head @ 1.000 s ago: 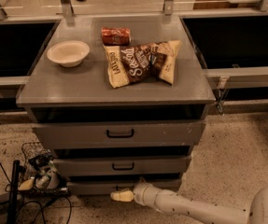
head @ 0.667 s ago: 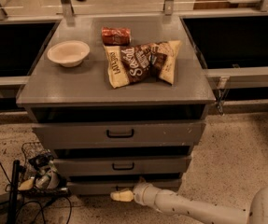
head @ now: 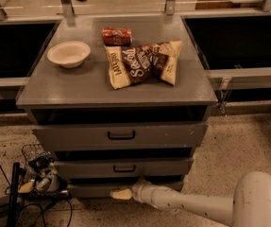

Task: Open bottom drawer

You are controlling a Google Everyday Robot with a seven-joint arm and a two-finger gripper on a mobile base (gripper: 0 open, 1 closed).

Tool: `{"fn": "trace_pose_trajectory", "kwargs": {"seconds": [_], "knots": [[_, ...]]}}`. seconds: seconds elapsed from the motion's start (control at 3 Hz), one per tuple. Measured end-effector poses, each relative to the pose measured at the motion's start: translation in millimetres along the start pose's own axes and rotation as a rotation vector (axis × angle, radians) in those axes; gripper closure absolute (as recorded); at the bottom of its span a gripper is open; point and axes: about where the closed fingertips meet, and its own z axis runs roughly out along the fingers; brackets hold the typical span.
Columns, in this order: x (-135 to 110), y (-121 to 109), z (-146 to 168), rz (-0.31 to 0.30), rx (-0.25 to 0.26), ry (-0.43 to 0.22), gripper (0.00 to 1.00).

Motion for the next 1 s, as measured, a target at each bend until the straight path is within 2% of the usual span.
{"fn": "trace_pose_trajectory", "kwargs": {"seconds": [0.33, 0.67, 1.0], "knots": [[0, 1, 1, -0.002, 0.0, 0.002, 0.0], [7, -5, 11, -0.043, 0.051, 0.031, 0.0], [7, -4, 12, -0.041, 0.046, 0.033, 0.0]]}}
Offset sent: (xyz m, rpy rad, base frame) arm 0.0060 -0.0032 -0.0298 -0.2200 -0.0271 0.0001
